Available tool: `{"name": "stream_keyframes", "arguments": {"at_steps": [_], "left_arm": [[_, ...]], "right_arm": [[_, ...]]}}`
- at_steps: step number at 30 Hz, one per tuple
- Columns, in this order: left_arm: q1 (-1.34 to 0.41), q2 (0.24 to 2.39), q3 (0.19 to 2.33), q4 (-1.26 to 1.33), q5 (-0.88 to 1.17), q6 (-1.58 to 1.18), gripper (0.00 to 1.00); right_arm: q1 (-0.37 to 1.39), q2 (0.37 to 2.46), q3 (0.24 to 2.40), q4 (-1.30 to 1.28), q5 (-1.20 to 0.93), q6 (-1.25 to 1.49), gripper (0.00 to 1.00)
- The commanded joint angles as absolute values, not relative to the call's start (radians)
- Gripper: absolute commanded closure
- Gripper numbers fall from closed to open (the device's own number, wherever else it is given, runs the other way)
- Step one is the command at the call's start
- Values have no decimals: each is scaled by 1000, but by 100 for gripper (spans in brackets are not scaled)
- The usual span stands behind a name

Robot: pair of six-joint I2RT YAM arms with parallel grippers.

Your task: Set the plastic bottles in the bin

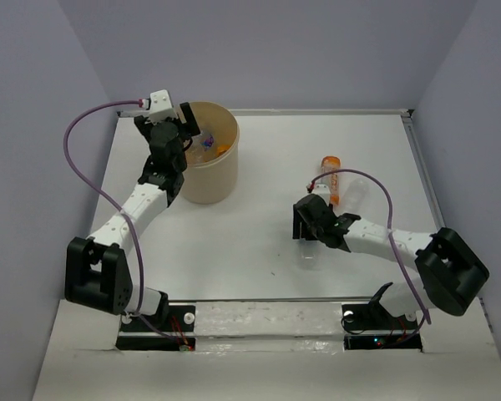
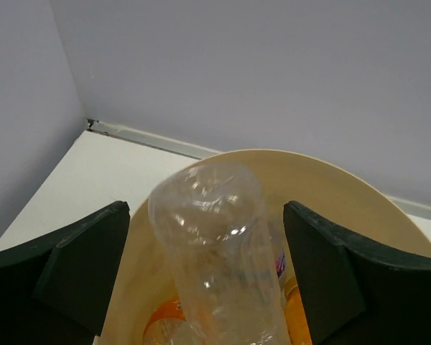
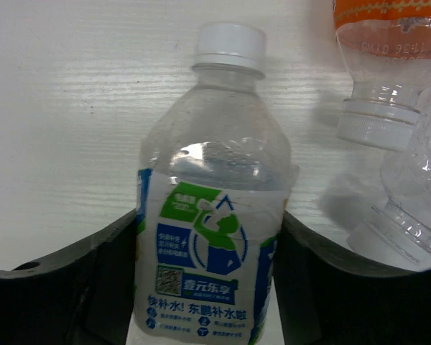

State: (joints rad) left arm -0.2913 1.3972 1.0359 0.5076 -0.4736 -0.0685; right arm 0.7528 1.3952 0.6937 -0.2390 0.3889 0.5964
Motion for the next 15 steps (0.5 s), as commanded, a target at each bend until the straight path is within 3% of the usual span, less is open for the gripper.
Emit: {"name": "stream_keyframes", "arguments": {"at_steps": [1, 4, 10, 15], "left_arm": [[-293, 1289, 1043, 606, -466, -103, 1], [-298, 1217, 1080, 533, -419, -170, 1], [-304, 1031, 1115, 350, -278, -285, 1], [-304, 855, 1063, 175, -115, -371, 1]], "right_arm": [[752, 1359, 735, -160, 405, 555, 42], [752, 1312, 744, -147, 405, 546, 49], [776, 1191, 781, -124, 374, 503, 51], [819, 1183, 958, -89, 333, 441, 52]]}}
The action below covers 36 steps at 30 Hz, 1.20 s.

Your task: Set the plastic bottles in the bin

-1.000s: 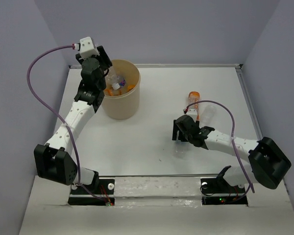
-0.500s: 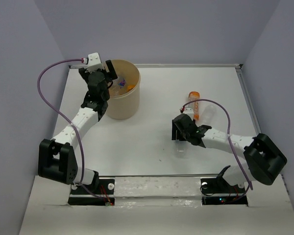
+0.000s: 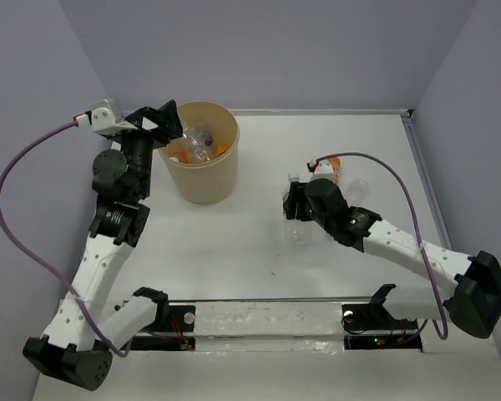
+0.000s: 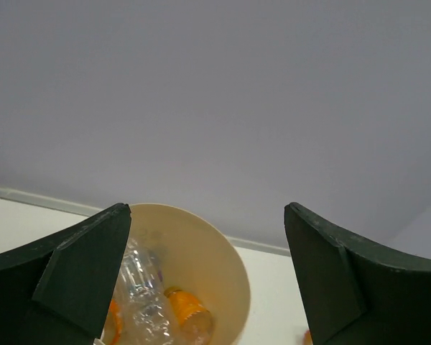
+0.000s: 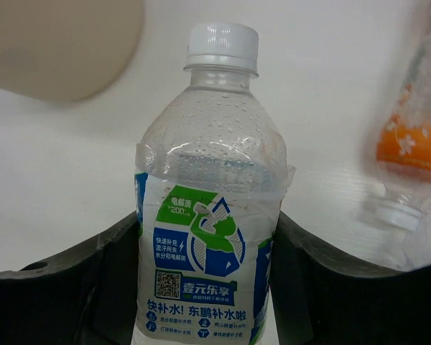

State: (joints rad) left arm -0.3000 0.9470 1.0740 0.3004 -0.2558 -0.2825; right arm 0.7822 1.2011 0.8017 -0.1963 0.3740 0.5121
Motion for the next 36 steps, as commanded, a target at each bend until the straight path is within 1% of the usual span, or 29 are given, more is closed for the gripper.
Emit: {"name": "stream_keyframes", "arguments": {"at_steps": [1, 5, 9, 10, 13, 14, 15, 16, 17, 19, 20, 21, 24, 26, 30, 31, 32, 33, 35, 36], "left_arm": [[-305, 823, 1021, 157, -95, -374, 1], [-305, 616, 899, 42, -87, -370, 1], [-305, 468, 784, -72, -113, -339, 1], [-305, 422, 766, -112, -117, -334, 1], [-305, 364, 701, -150, -124, -324, 1], [-305, 336, 692, -162, -133, -327, 1], [-305, 328, 692, -166, -135, -330, 1], [-305, 319, 695, -163, -133, -330, 1], [-305, 304, 690, -137, -127, -328, 1], [-310, 301, 696, -127, -132, -327, 1], [-316, 298, 696, -127, -141, -322, 1], [-324, 295, 696, -129, -143, -322, 1], [-350, 276, 699, -149, -159, -322, 1], [-367, 261, 707, -166, -182, -324, 1], [-380, 255, 709, -164, -199, -322, 1], [-382, 255, 709, -163, -199, -321, 1], [-383, 255, 709, -163, -201, -322, 1], [-387, 255, 709, -163, -204, -322, 1], [-387, 256, 709, -164, -206, -322, 1], [-387, 258, 709, -164, -207, -322, 1]], "right_arm": [[833, 1192, 988, -72, 327, 428, 52], [842, 1279, 1173, 29, 287, 356, 52], [842, 1451, 1369, 152, 215, 256, 52], [842, 1492, 1472, 166, 207, 241, 52], [842, 1659, 1632, 193, 169, 177, 52], [842, 1704, 1741, 202, 161, 141, 52], [851, 1748, 1799, 206, 161, 141, 52], [851, 1835, 1851, 210, 160, 105, 52], [851, 1879, 1950, 222, 153, 80, 52], [851, 1971, 2052, 221, 117, 12, 51], [851, 2056, 2100, 219, 100, -27, 50], [851, 2094, 2181, 216, 75, -66, 49], [851, 2208, 2291, 207, 69, -101, 46], [851, 2235, 2306, 206, 58, -109, 45], [851, 2234, 2275, 202, 25, -123, 34], [851, 2223, 2266, 202, 26, -129, 26], [851, 2215, 2243, 201, 32, -135, 20], [851, 2206, 2231, 201, 37, -147, 11], [851, 2169, 2191, 199, 38, -150, 7], [851, 2154, 2177, 198, 37, -153, 7]]}}
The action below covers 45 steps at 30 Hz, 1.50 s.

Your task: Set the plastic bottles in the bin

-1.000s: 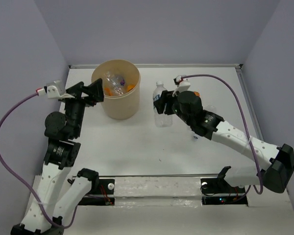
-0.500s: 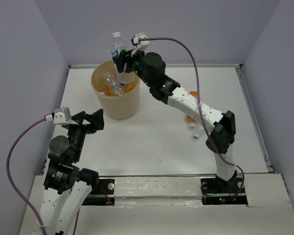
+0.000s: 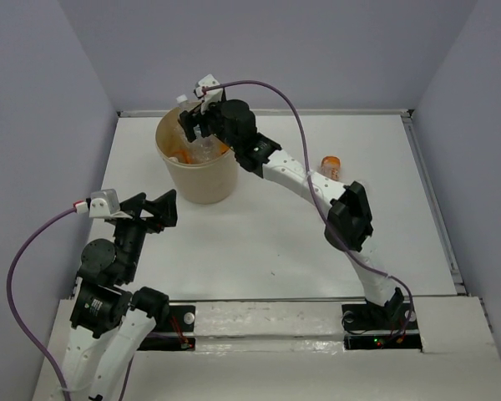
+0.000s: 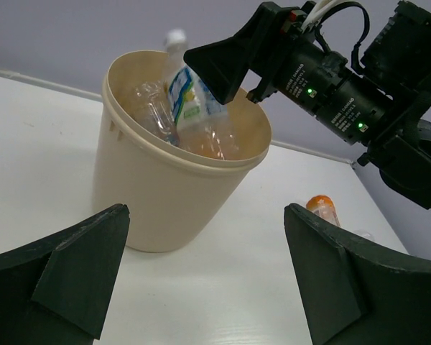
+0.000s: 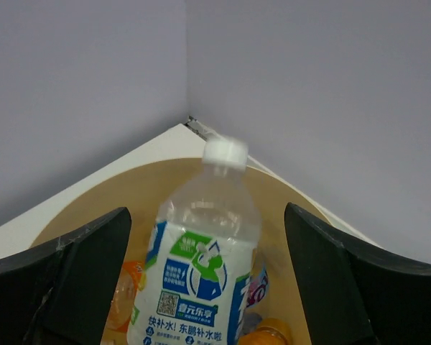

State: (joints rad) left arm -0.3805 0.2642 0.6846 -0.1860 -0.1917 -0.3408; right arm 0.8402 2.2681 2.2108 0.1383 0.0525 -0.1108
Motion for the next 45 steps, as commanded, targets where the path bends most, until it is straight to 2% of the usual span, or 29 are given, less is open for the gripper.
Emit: {"name": "stream_keyframes", "arguments": {"at_steps": [1, 5, 9, 10, 13, 15, 18, 24, 30, 35, 41, 45], "left_arm": [[-387, 262, 709, -163, -207, -322, 1], [-385, 267, 710, -163, -206, -324, 1], [-380, 264, 709, -163, -212, -325, 1], [-377, 261, 709, -161, -212, -325, 1], [-376, 252, 706, -160, -215, -325, 1], [-374, 255, 706, -158, -210, -324, 1], [-371, 262, 704, -150, -204, -324, 1], [-367, 270, 704, -144, -199, -321, 1], [-367, 270, 703, -144, -196, -321, 1], [-367, 273, 703, -140, -186, -319, 1], [-367, 267, 703, -141, -184, -321, 1], [-365, 268, 701, -140, -181, -319, 1]], "right_arm": [[851, 2120, 2163, 192, 35, -156, 7], [851, 2031, 2056, 192, 66, -155, 7], [816, 1849, 1788, 181, 214, -117, 16], [799, 1817, 1787, 172, 242, -95, 18], [710, 1705, 1547, 94, 366, 28, 21], [625, 1649, 1491, -39, 416, 140, 20], [530, 1621, 1427, -203, 390, 222, 14], [401, 1661, 1381, -307, 405, 276, 4], [307, 1770, 1385, -342, 443, 284, 4], [293, 1870, 1433, -364, 394, 273, 4], [275, 1965, 1474, -367, 428, 295, 9], [275, 2003, 1491, -365, 381, 304, 19]]}}
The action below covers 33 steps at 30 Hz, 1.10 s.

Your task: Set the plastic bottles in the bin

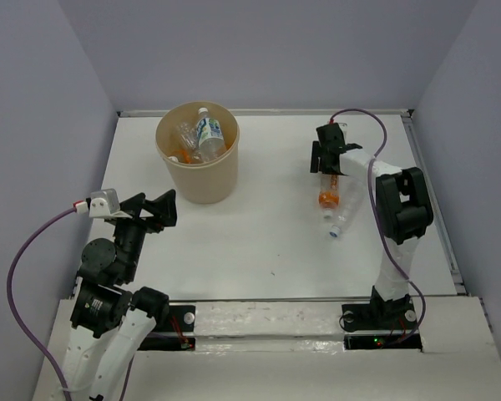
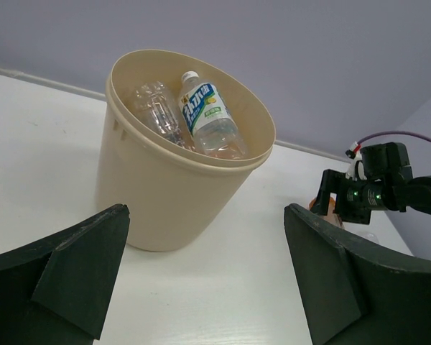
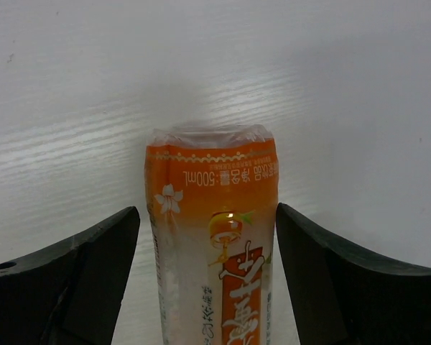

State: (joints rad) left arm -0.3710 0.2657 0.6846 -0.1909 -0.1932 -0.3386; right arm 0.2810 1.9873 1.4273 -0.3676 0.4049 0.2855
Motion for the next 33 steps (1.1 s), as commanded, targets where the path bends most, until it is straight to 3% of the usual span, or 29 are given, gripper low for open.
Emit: {"name": "stream_keyframes", "arguments": {"at_steps": [1, 3, 4, 5, 7, 14, 20, 25, 33], "left_arm": [[-367, 268, 701, -138, -179, -321, 1], [-367, 267, 700, -138, -179, -321, 1], [-367, 267, 701, -137, -181, -321, 1], [-365, 267, 701, -137, -179, -321, 1], [-367, 270, 701, -133, -176, -321, 1], [-367, 276, 700, -129, -170, -319, 1], [-361, 273, 703, -120, -173, -321, 1], [-351, 238, 706, -132, -201, -322, 1], [-350, 207, 707, -138, -218, -325, 1]], "right_arm": [[275, 2009, 1494, -365, 345, 305, 23], [275, 2016, 1500, -356, 313, 313, 31], [275, 2008, 1490, -341, 276, 325, 43], [275, 1996, 1476, -289, 259, 337, 49], [293, 1930, 1410, -214, 235, 356, 54], [414, 1715, 1411, -95, 210, 374, 54], [595, 1625, 1561, 23, 202, 290, 54], [729, 1718, 1745, 153, 138, 219, 54], [782, 2080, 2310, 187, 8, 147, 54]]}}
